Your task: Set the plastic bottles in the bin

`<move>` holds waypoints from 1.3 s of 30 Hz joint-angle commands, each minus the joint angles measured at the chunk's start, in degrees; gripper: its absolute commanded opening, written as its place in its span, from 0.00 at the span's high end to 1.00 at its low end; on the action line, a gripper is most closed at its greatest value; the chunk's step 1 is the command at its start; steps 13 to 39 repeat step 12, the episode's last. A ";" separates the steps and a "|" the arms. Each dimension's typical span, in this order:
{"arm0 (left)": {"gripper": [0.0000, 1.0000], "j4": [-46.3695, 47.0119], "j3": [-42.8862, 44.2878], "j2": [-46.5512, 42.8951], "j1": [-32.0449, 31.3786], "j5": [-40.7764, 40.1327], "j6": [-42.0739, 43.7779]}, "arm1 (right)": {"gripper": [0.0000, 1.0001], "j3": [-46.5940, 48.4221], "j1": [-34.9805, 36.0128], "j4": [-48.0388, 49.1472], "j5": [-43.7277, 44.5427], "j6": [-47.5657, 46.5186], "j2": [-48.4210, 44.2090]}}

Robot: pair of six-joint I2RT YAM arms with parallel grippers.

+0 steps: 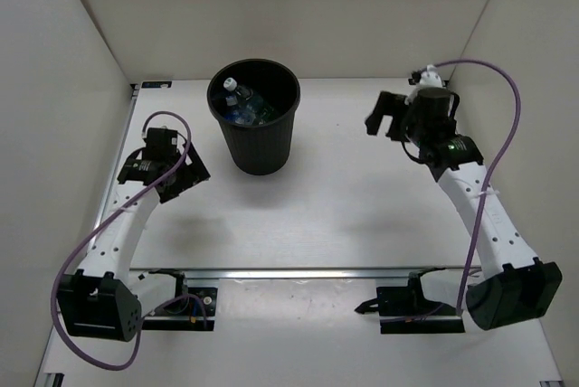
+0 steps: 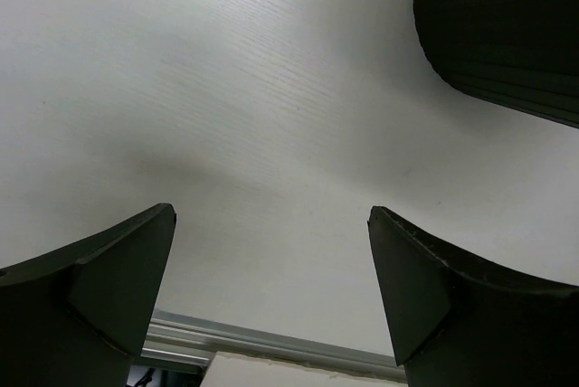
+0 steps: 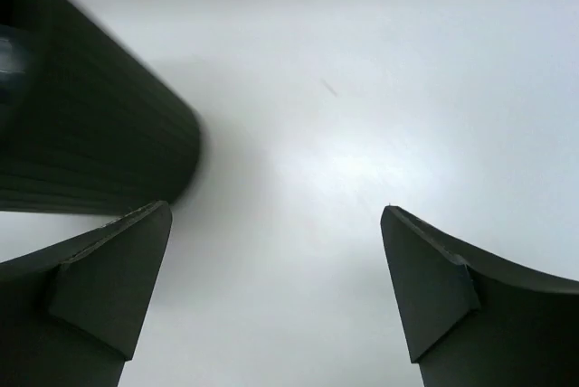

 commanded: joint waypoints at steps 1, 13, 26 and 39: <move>0.01 -0.47 2.50 1.26 0.27 0.29 1.22 | 0.01 -4.48 -3.93 -20.60 10.52 1.32 -2.73; 0.01 -1.09 2.77 0.74 0.79 -2.26 1.66 | 0.01 -15.21 -14.59 -25.20 4.74 -0.09 -9.15; 0.01 -1.09 2.77 0.74 0.79 -2.26 1.66 | 0.01 -15.21 -14.59 -25.20 4.74 -0.09 -9.15; 0.01 -1.09 2.77 0.74 0.79 -2.26 1.66 | 0.01 -15.21 -14.59 -25.20 4.74 -0.09 -9.15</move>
